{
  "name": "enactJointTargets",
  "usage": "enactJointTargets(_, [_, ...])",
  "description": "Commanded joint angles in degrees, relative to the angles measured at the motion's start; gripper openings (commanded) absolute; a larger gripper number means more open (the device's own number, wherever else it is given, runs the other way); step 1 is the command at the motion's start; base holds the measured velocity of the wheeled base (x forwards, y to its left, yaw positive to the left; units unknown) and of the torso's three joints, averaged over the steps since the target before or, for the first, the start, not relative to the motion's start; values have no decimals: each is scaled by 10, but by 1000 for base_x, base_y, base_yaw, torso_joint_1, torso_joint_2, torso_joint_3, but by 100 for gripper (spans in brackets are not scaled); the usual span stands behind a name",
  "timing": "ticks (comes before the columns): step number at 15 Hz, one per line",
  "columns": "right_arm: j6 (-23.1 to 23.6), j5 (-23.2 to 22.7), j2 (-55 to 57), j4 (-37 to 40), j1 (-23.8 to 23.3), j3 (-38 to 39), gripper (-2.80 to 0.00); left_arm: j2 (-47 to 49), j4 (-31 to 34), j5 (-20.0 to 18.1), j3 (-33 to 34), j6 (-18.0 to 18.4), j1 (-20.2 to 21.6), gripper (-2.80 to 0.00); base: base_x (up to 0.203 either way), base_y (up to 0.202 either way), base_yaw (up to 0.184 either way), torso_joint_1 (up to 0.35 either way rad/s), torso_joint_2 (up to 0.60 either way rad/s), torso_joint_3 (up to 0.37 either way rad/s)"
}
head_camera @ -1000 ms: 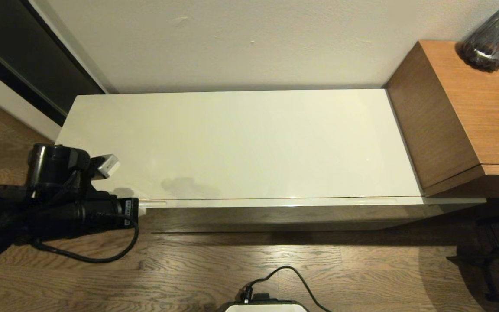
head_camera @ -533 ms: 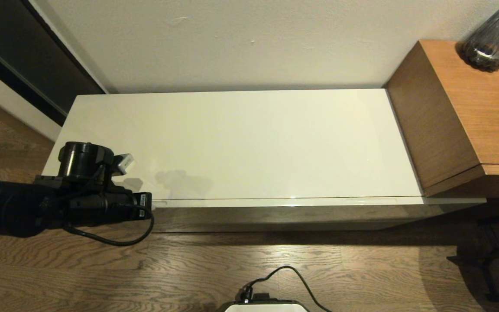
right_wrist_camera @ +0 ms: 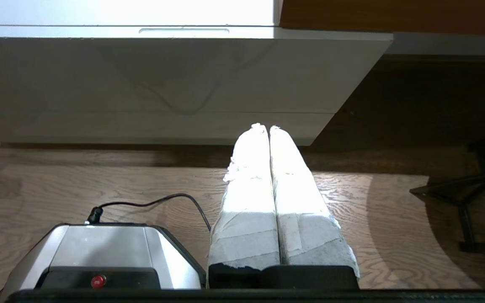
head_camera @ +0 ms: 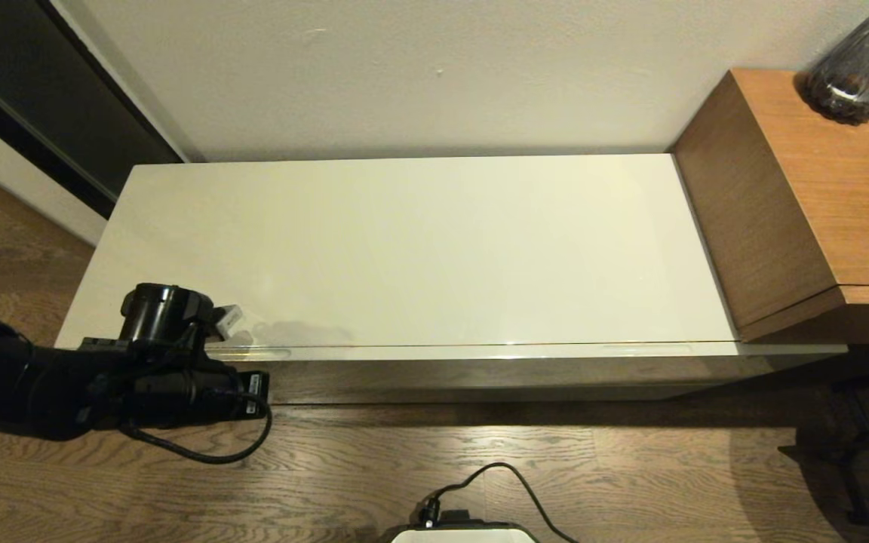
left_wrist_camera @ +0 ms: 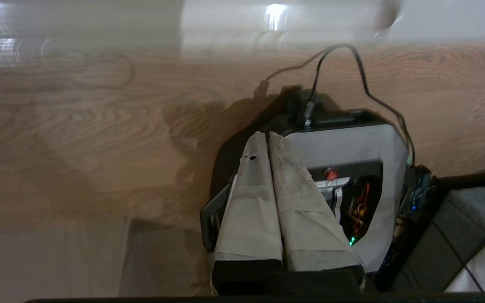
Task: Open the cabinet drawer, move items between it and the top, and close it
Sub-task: Open the drawer
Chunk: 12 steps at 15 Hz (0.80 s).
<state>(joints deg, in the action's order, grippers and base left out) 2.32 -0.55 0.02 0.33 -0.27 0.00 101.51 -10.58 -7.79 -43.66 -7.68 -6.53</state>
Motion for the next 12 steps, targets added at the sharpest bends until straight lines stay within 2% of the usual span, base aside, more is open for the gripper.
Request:
enactJointTargets(1, [0,0,0,0,0,0,-280,-1,-31,2,22,-3,1,-280,0,0,0,0,0,0])
enactJointTargets(4, [0,-1,0,0,0,0,-280,-20,-103,-2,6,-2,7,-280,0,0,0,0,0,0])
enactJointTargets(8, [0,0,0,0,0,0,-280,-54,-68,-2,-50,-4,8,-280,0,0,0,0,0,0])
enactJointTargets(12, [0,-1,0,0,0,0,-280,-45,-67,-1,-46,-4,8,-280,0,0,0,0,0,0])
